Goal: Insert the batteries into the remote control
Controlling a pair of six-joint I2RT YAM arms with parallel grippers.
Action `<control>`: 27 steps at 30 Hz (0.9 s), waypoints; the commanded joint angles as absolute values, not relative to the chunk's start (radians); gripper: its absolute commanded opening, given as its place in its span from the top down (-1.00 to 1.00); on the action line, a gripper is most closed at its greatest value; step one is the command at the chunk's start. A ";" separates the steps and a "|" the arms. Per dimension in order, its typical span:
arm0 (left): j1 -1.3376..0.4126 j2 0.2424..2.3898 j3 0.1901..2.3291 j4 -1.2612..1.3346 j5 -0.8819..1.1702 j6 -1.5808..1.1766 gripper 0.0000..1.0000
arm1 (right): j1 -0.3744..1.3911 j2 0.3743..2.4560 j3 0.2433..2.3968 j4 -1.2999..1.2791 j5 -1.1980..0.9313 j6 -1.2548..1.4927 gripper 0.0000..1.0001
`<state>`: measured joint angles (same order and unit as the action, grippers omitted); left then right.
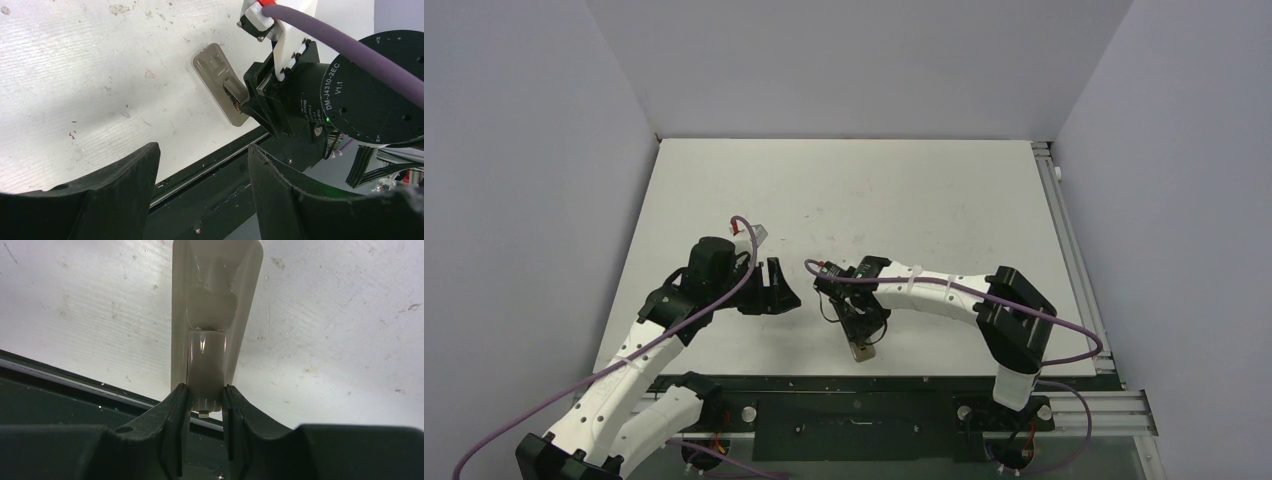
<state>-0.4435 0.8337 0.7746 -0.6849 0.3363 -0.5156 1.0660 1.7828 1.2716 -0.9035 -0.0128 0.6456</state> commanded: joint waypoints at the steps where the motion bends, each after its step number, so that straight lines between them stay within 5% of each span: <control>1: -0.439 0.818 0.770 -0.638 0.347 -0.509 -0.23 | 1.060 1.821 1.320 -0.927 0.035 0.666 0.83; 27: -0.445 0.818 0.767 -0.632 0.352 -0.509 -0.24 | 1.100 1.827 1.355 -0.988 0.012 0.666 0.83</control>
